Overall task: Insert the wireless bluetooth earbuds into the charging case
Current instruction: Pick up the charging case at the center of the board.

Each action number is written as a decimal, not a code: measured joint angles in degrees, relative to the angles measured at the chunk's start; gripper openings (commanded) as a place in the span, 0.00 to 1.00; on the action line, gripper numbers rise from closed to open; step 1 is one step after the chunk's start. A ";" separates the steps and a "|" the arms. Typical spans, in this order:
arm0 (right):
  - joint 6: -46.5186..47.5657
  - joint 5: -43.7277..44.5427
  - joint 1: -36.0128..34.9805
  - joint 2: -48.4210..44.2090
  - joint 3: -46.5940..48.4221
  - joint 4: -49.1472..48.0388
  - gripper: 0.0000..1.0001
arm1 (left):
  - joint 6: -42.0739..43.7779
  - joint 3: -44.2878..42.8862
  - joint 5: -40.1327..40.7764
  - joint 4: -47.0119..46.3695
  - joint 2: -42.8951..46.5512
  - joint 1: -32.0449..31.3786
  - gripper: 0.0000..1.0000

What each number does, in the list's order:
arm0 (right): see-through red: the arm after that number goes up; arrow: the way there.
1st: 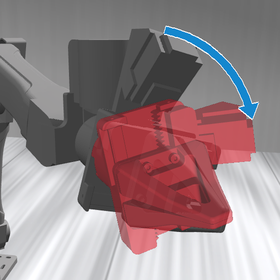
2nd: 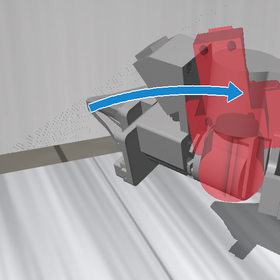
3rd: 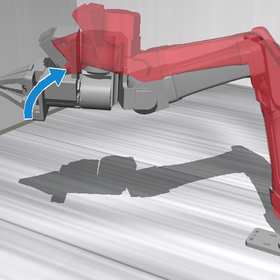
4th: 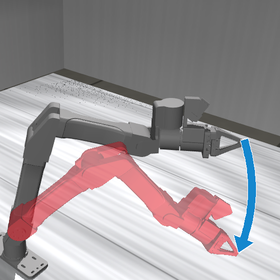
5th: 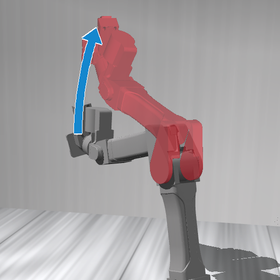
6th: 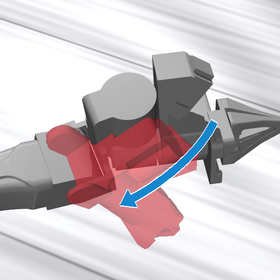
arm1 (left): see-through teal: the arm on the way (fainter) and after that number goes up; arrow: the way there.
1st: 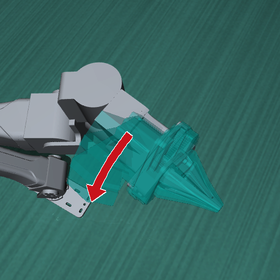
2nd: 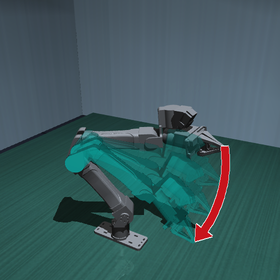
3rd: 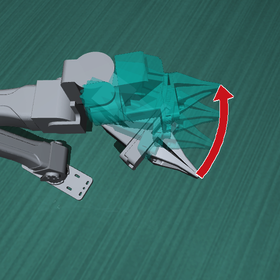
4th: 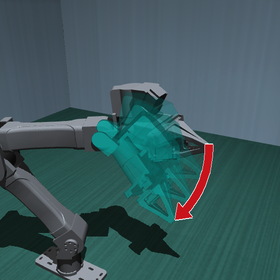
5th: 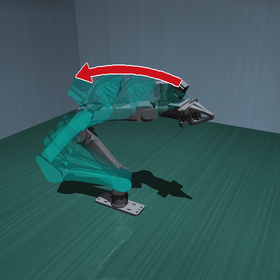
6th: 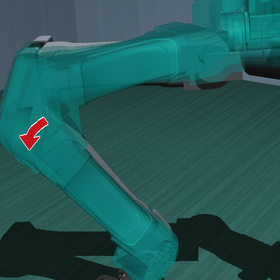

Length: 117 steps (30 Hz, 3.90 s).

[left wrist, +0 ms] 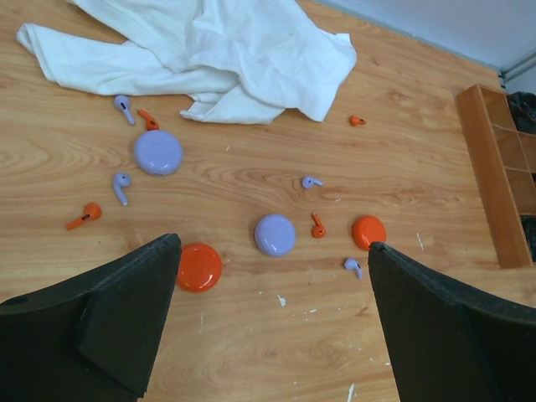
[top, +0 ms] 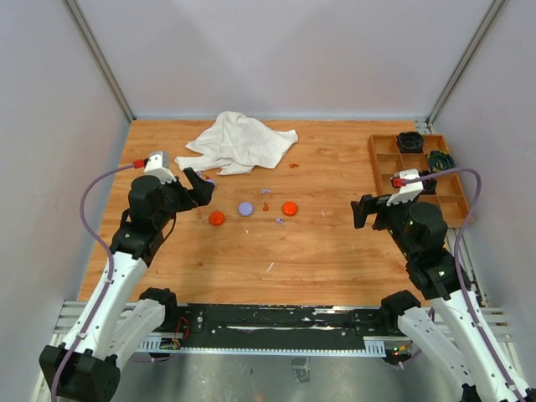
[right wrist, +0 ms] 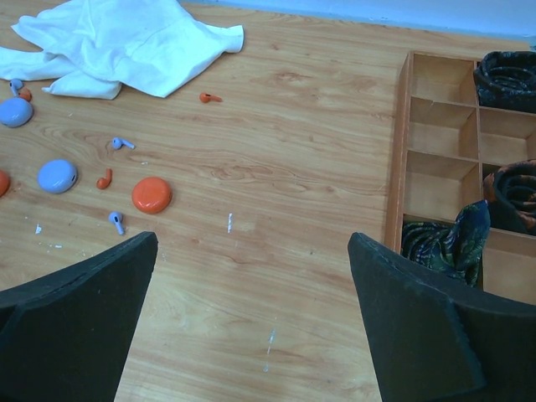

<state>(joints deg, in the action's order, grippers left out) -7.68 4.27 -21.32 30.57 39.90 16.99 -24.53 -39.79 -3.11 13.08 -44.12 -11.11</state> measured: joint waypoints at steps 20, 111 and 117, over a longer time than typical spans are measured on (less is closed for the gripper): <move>-0.26 -3.63 0.00 1.97 -0.02 0.85 0.99 | 7.32 -24.76 8.22 8.87 -46.23 -0.17 0.88; -7.30 -20.46 -16.85 35.08 -18.23 -72.37 0.80 | -5.57 -9.64 19.47 -21.16 -26.95 -33.53 0.45; -7.37 -16.55 -19.17 41.27 -19.63 -85.02 0.75 | -5.73 -9.64 21.33 -23.65 -26.84 -37.59 0.45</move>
<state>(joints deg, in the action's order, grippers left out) -15.05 -12.27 -40.49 71.83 20.27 -68.03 -30.26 -49.43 18.22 -10.57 -70.96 -48.71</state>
